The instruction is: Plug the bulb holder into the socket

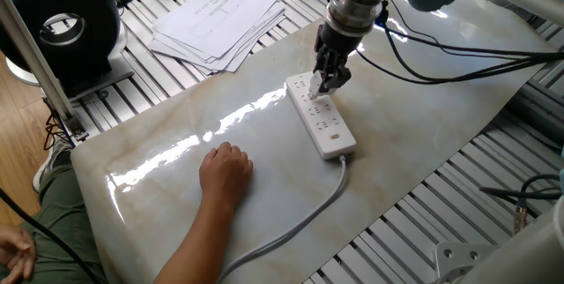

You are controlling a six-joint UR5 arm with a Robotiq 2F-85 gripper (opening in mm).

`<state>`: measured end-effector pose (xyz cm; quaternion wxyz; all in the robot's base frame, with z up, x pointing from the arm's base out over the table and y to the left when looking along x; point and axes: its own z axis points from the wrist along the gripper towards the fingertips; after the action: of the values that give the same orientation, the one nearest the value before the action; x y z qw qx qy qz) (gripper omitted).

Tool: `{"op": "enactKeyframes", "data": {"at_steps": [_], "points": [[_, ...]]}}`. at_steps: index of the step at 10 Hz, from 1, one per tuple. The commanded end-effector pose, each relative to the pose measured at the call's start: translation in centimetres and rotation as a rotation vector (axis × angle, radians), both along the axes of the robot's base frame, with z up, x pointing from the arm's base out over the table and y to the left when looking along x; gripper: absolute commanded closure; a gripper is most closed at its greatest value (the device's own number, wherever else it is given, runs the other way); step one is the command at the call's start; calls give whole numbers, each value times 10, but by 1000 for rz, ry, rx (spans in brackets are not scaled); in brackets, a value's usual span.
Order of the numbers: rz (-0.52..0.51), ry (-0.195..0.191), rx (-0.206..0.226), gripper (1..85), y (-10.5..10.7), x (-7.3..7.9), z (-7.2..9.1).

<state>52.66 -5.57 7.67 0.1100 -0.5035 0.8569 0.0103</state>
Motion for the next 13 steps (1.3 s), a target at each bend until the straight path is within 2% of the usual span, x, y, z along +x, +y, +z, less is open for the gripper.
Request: {"op": "enactKeyframes", "data": {"at_steps": [1, 2, 4, 6, 8, 9, 11, 13], "points": [[-36, -50, 20, 803, 2, 13, 4], [-51, -37, 25, 843, 3, 12, 3], [-58, -11, 16, 843, 4, 12, -1], [-80, 30, 6, 843, -1, 4, 0], [-61, 71, -18, 843, -14, -6, 13], [-67, 81, -14, 843, -11, -3, 17], [-81, 93, -37, 843, -10, 2, 26], [-94, 91, -40, 843, -6, 11, 28]]}}
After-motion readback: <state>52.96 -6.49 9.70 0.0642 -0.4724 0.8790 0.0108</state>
